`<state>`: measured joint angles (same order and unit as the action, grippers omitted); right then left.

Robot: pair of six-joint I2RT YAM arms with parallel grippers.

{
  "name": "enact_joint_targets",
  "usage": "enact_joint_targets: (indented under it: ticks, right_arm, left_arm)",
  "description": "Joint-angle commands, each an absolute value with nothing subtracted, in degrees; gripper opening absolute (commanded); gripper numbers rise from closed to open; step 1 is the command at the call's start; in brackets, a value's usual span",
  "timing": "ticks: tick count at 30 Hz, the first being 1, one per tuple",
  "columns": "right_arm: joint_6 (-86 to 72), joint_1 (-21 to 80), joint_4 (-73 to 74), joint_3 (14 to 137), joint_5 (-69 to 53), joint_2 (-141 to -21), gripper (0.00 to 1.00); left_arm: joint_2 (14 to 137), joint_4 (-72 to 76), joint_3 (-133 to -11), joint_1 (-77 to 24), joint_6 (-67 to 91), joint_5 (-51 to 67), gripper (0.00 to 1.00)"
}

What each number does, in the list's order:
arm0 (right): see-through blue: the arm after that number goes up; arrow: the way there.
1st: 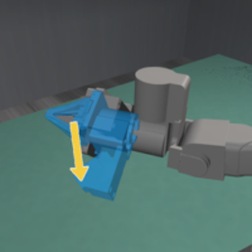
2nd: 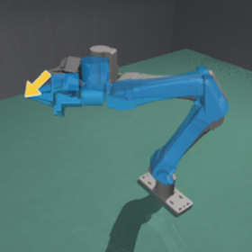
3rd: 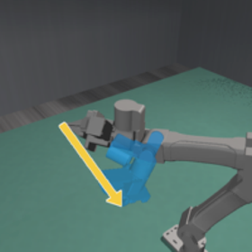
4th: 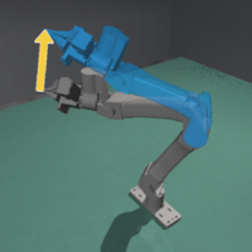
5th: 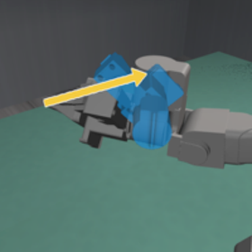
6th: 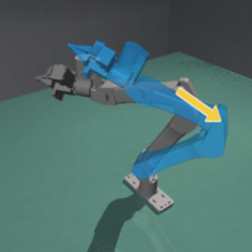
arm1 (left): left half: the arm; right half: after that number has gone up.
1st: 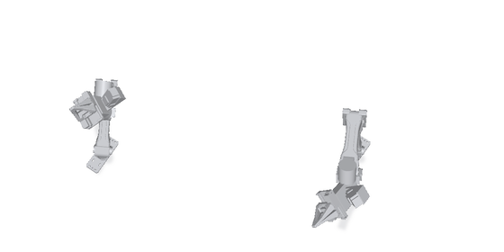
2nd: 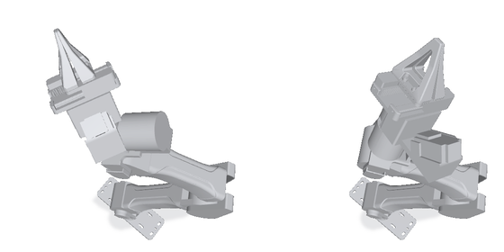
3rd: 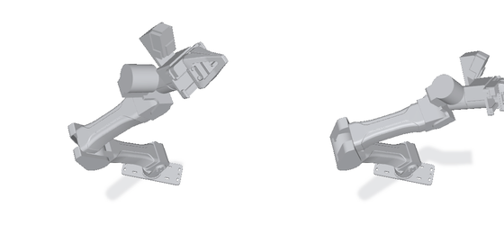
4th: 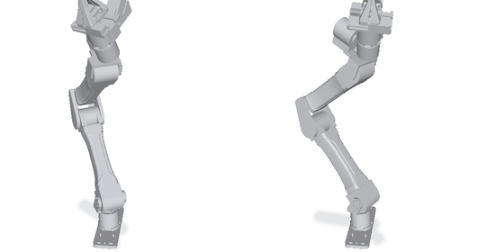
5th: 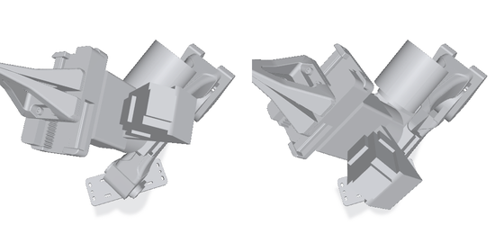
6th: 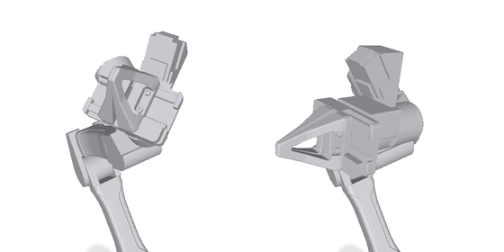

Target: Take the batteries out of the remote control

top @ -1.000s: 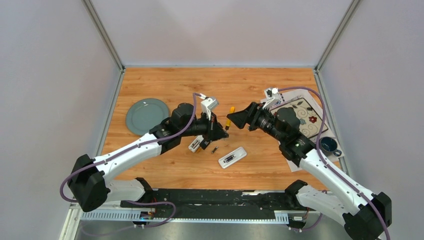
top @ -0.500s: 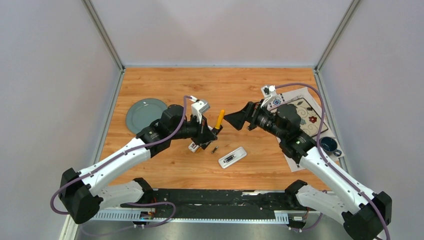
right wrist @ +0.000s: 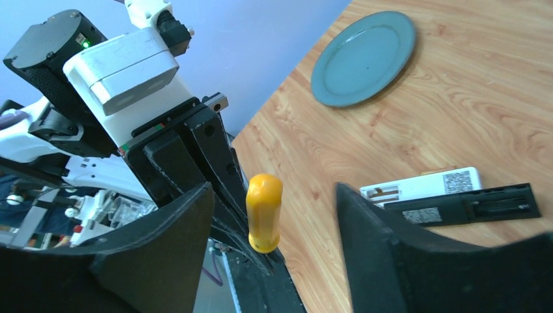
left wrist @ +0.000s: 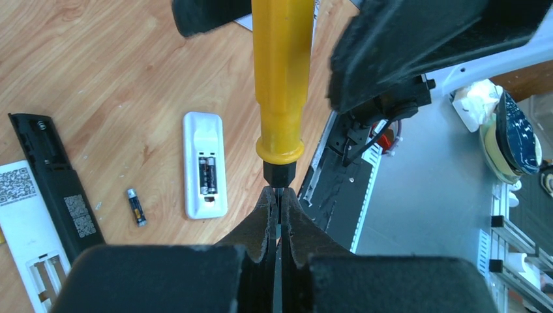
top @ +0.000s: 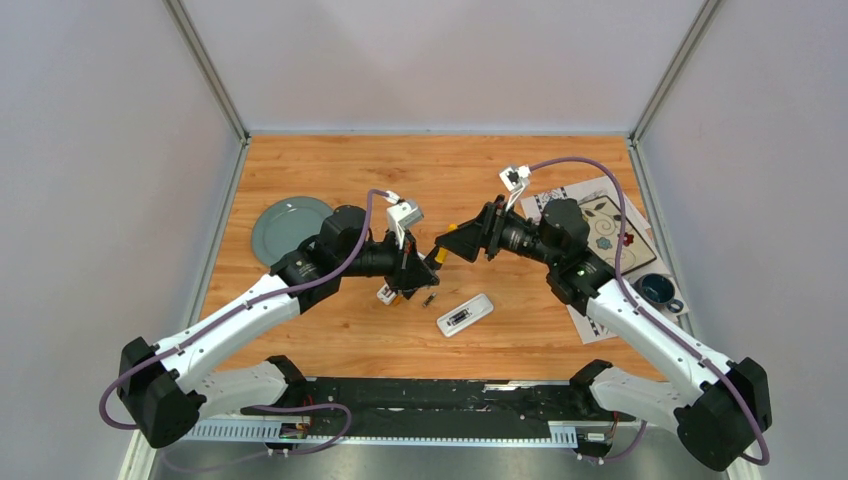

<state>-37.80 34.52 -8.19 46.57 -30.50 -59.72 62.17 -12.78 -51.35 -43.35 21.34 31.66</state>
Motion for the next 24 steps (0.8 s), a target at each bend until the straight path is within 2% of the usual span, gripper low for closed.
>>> enact_joint_targets:
  ticks: [1,6,7,17,21,24]
  right_arm:
    - [-41.04,34.45,-15.55,48.6,-35.5,-61.34,0.67]
    - [-41.4,34.54,-16.61,48.69,-36.47,-61.79,0.52]
    - [-41.31,34.54,-16.61,48.78,-36.47,-61.7,0.45]
    - [-40.61,34.45,-15.47,48.69,-36.91,-61.0,0.02]
    - [-40.08,34.54,-14.59,48.69,-36.83,-60.91,0.0]
    - [-39.11,34.54,-12.67,48.96,-36.21,-60.21,0.16]
  left_arm:
    - [61.87,-9.41,-53.44,-43.15,21.44,35.42,0.0]
    - [62.05,-8.61,-53.09,-43.15,21.71,36.47,0.0]
    - [62.14,-8.61,-53.17,-43.15,21.71,36.47,0.0]
    - [61.61,-9.49,-53.17,-43.15,21.01,34.02,0.0]
    - [61.35,-10.63,-53.26,-43.15,20.39,32.96,0.0]
    - [60.91,-11.69,-53.44,-43.15,19.69,31.91,0.0]
